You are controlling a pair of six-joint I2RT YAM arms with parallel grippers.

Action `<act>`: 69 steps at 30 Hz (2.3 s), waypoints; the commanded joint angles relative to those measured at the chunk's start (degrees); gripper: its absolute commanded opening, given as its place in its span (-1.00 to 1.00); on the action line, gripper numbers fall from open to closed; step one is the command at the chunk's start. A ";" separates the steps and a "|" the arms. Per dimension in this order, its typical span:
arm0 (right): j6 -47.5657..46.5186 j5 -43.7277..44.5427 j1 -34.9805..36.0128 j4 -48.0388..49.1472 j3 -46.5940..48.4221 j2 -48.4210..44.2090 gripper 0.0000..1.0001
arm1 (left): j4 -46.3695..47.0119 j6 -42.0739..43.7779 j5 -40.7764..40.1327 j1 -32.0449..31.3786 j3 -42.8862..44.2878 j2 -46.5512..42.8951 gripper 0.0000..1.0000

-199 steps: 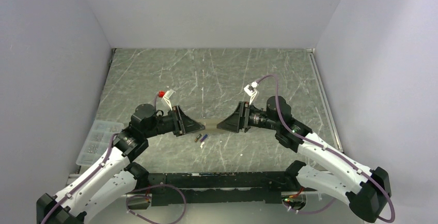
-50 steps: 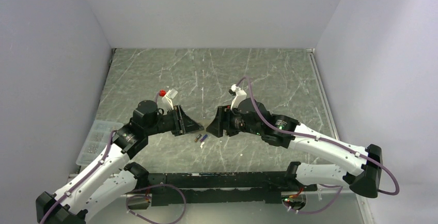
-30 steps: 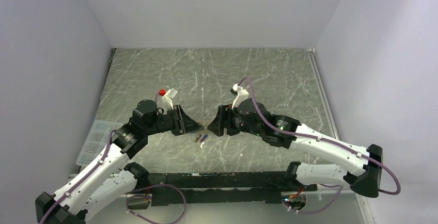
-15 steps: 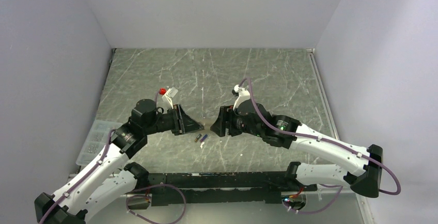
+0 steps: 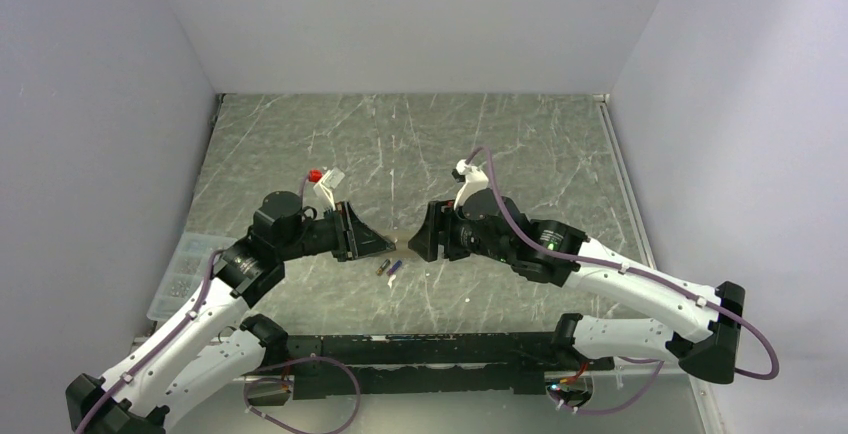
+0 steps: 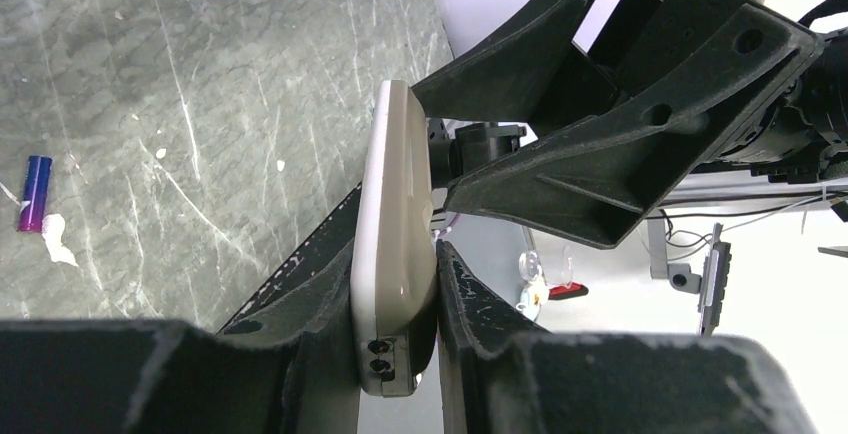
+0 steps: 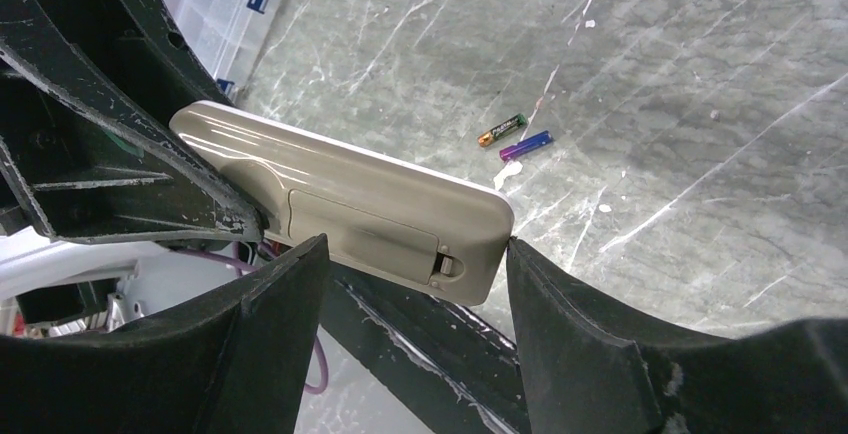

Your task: Load the batteries into the remote control

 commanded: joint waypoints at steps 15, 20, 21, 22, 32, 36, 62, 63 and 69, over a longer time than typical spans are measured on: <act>0.27 6.32 0.53 -4.93 1.97 -3.67 0.32 | 2.04 0.79 2.04 -0.25 2.58 -0.28 -1.00; 0.18 7.29 0.53 -6.42 1.54 -4.81 0.30 | 2.35 0.23 2.14 -0.25 2.36 -0.71 -1.00; 0.11 7.47 0.55 -6.76 1.38 -4.95 0.30 | 2.66 -0.02 2.21 -0.25 2.26 -0.78 -1.00; 0.09 7.72 0.52 -7.17 1.29 -5.05 0.30 | 2.81 -0.22 2.23 -0.25 2.23 -0.79 -1.00; 0.35 9.12 0.49 -8.47 -0.02 -5.27 0.28 | 3.23 -0.72 2.53 -0.25 2.85 -0.75 -1.00; 0.52 9.37 0.57 -8.23 -0.62 -5.03 0.28 | 3.76 -1.07 2.75 -0.25 2.84 -0.80 -1.00; 0.97 10.63 0.54 -9.15 -1.20 -4.85 0.27 | 6.52 -2.71 4.43 -0.25 2.23 -0.45 -1.00; 0.93 10.56 0.53 -9.03 -1.28 -4.75 0.27 | 6.70 -2.75 4.43 -0.25 2.23 -0.42 -1.00; 1.26 9.56 0.58 -7.68 -1.82 -4.02 0.27 | 8.61 -3.76 5.31 -0.25 1.52 -0.57 -1.00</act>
